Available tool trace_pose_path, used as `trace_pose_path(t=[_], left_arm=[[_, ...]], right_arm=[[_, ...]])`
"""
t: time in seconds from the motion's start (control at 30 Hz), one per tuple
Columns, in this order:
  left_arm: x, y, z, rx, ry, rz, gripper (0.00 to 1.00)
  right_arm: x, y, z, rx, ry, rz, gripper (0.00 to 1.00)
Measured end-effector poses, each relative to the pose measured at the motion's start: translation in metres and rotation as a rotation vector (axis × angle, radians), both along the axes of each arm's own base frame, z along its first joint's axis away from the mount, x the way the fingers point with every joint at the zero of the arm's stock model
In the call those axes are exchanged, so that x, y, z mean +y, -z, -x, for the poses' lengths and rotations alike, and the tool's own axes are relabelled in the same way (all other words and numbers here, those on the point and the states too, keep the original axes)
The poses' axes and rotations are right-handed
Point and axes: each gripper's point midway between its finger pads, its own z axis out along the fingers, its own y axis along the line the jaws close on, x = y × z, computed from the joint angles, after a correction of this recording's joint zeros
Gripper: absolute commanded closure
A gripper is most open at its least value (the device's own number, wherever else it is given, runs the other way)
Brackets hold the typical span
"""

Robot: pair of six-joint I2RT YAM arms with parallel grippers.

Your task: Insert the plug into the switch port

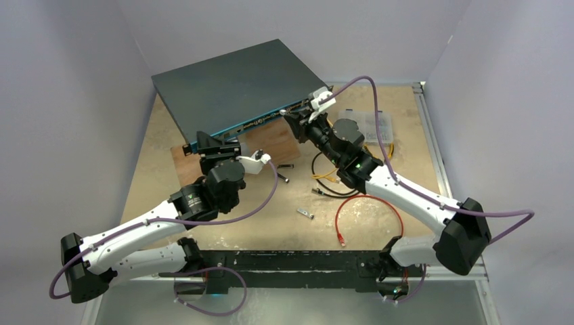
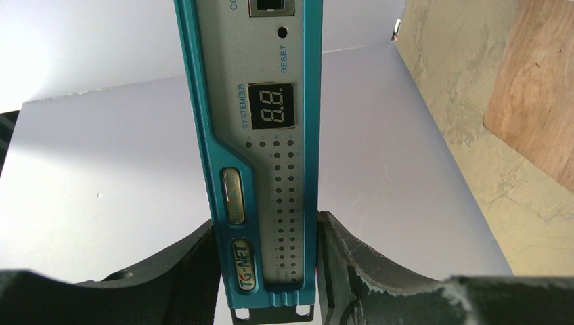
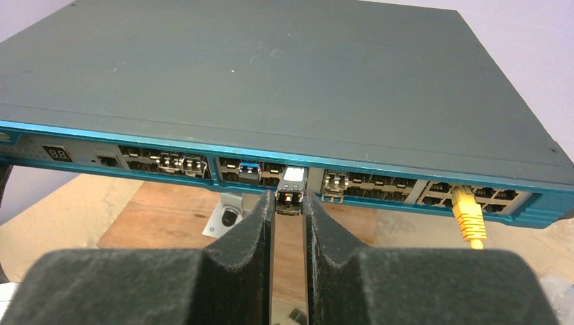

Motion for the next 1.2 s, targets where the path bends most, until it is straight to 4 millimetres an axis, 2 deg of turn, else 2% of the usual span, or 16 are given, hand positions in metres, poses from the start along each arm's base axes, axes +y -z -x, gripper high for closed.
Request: trace_pose_path(t=[0.47, 0.77, 1.2], left_arm=[[0.0, 0.0, 0.0, 0.0, 0.002, 0.002, 1.0], [-0.001, 0.0, 0.0, 0.002, 0.003, 0.0, 1.0], [-0.001, 0.001, 0.001, 0.002, 0.005, 0.001, 1.0]], right_arm=[[0.0, 0.006, 0.001, -0.032, -0.014, -0.024, 1.0], [0.003, 0.028, -0.002, -0.011, -0.014, 0.016, 1.0], [0.004, 0.027, -0.003, -0.016, -0.015, 0.018, 1.0]])
